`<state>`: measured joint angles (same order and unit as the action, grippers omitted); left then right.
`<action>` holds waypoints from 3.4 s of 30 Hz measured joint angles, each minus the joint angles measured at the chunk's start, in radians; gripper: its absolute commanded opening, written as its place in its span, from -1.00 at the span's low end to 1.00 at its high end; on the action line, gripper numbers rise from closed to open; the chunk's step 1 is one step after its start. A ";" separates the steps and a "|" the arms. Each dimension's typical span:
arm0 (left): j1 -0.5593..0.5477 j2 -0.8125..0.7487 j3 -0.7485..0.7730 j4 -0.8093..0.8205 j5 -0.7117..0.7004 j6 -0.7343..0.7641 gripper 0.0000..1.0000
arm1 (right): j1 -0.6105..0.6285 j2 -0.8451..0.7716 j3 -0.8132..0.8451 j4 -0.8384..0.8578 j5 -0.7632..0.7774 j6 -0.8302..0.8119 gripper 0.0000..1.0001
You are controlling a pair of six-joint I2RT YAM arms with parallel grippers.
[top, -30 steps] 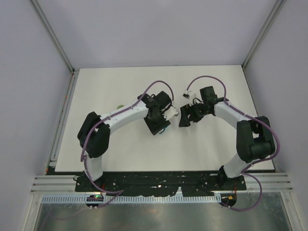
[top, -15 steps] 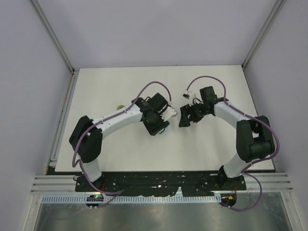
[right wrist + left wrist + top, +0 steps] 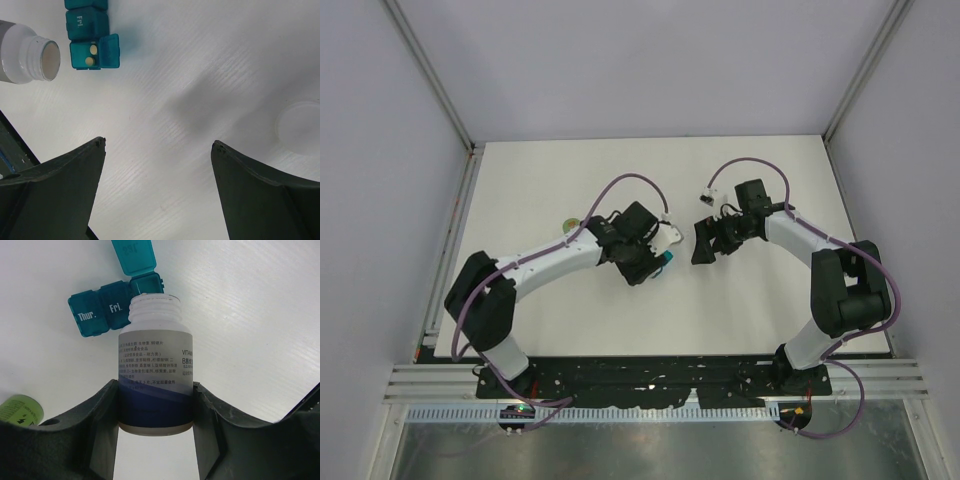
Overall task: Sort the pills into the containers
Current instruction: Pour the pill into the pill container.
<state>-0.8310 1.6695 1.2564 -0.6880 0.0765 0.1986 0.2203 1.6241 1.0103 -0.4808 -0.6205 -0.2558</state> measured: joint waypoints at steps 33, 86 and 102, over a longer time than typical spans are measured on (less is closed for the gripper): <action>0.061 -0.343 -0.514 0.649 0.085 -0.021 -1.00 | 0.180 0.072 0.144 0.040 -0.256 0.027 0.66; 0.060 -0.342 -0.531 0.744 0.114 -0.034 -1.00 | 0.250 0.020 0.183 0.013 -0.350 0.044 0.30; 0.059 -0.336 -0.525 0.743 0.119 -0.033 -1.00 | 0.257 -0.013 0.183 0.000 -0.343 0.037 0.32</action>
<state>-0.7723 1.3334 0.7311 0.0551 0.1955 0.1658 0.4770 1.6108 1.1934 -0.4805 -0.9630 -0.2188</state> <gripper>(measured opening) 0.550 0.654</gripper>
